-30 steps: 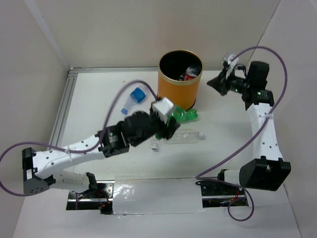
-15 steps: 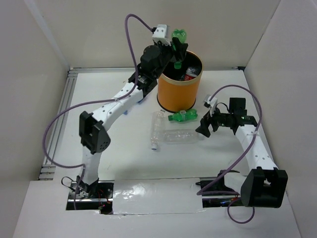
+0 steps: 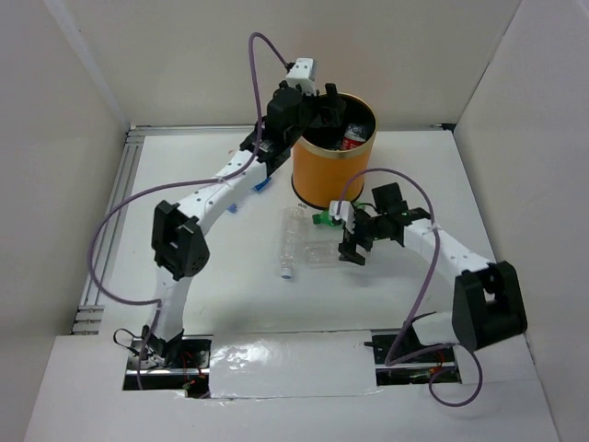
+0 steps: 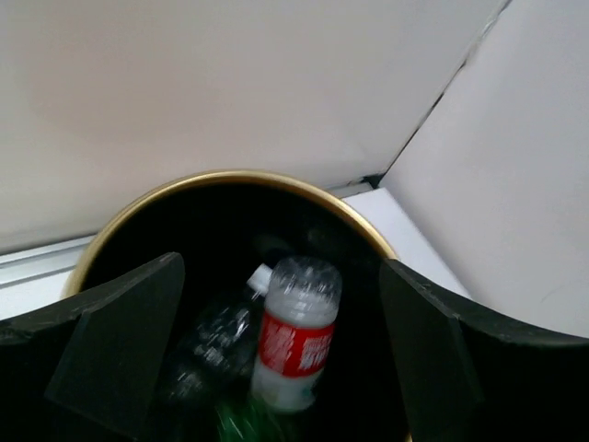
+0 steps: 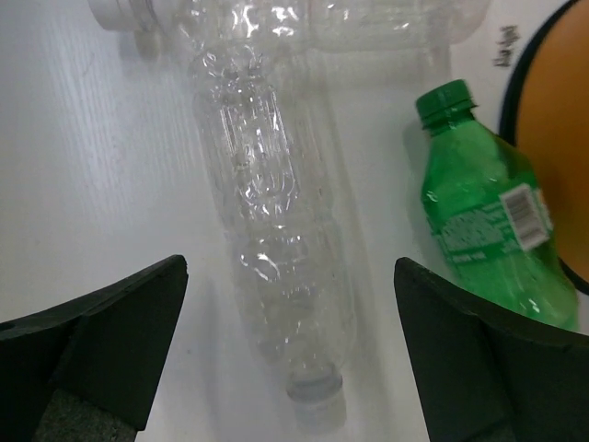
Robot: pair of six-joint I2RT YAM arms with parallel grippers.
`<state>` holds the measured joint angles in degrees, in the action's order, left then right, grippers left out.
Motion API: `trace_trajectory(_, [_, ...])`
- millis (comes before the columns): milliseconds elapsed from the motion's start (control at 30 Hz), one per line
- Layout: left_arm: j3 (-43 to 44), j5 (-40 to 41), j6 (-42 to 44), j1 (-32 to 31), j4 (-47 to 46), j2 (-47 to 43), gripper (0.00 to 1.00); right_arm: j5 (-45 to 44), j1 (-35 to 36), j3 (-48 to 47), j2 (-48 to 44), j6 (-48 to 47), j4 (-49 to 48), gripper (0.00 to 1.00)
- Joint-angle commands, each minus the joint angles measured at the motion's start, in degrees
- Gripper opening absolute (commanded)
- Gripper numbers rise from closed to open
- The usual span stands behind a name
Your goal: Put the plastic bottles in the bin
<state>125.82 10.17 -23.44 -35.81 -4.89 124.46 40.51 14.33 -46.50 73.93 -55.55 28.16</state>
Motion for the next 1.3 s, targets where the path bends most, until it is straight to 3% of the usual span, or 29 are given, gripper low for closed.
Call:
trace_trajectory(0, [-8.5,-0.7,4.9,0.4,-3.3,-14.5,1.00,-5.5,3.4,-2.1,5.3,-2.3,-4.7,1.00])
trace_trajectory(33, [-17.3,-0.1,5.4,0.9,-3.3,-21.4,1.00,-6.3,5.0,-2.9,8.0,-2.3,-4.7,1.00])
trace_trajectory(167, [-37.6,0.7,6.6,5.4,0.7,-35.2,1.00,-11.4,8.0,-3.6,12.8,-1.7,-8.3,1.00])
trace_trajectory(300, [-52.4,-0.4,8.0,11.8,3.3,-40.7,1.00,-16.9,10.4,-5.6,19.0,-2.4,-9.2,0.99])
trace_trajectory(433, [-55.7,-6.5,12.1,17.3,4.7,-39.6,1.00,-10.0,9.6,-9.3,16.6,-8.7,3.7,0.57])
trace_trajectory(467, [-55.7,-7.4,13.5,18.1,4.7,-38.0,1.00,-5.2,9.6,-10.0,14.8,-11.3,6.5,0.42])
trace_trajectory(600, [-54.2,-13.4,18.3,20.1,2.3,-32.7,1.00,5.5,8.4,-15.4,2.2,-13.8,18.1,0.25])
trace_trajectory(700, [-48.6,-14.0,21.4,20.1,3.0,-25.4,1.00,10.6,8.4,-24.9,-4.0,-4.4,16.7,0.24])
trace_trajectory(833, [-42.8,-12.7,23.4,20.1,5.5,-16.7,1.00,11.3,8.4,-36.2,-3.9,12.3,-1.4,0.24])
trace_trajectory(867, [-42.0,-12.2,23.4,20.1,6.4,-15.3,1.00,8.7,7.9,-38.0,-3.1,18.7,-5.5,0.24])
trace_trajectory(967, [-40.7,-11.1,23.4,20.1,6.4,-11.6,1.00,4.8,7.9,-43.9,1.6,23.7,-19.8,0.25])
trace_trajectory(1033, [-40.0,-11.1,24.0,20.1,6.4,-10.0,1.00,0.8,7.2,-48.9,5.8,26.9,-24.1,0.25])
trace_trajectory(1167, [-39.4,-12.2,21.9,21.4,5.9,-7.3,1.00,-1.0,3.5,-57.7,21.0,33.5,-29.8,0.34])
trace_trajectory(1200, [-39.4,-13.3,21.9,22.0,5.9,-6.6,1.00,-1.9,3.5,-59.3,23.4,34.0,-29.8,0.45])
trace_trajectory(1267, [-38.6,-13.9,21.9,22.0,5.3,-5.5,1.00,-2.6,1.9,-63.6,29.7,35.0,-27.9,0.55])
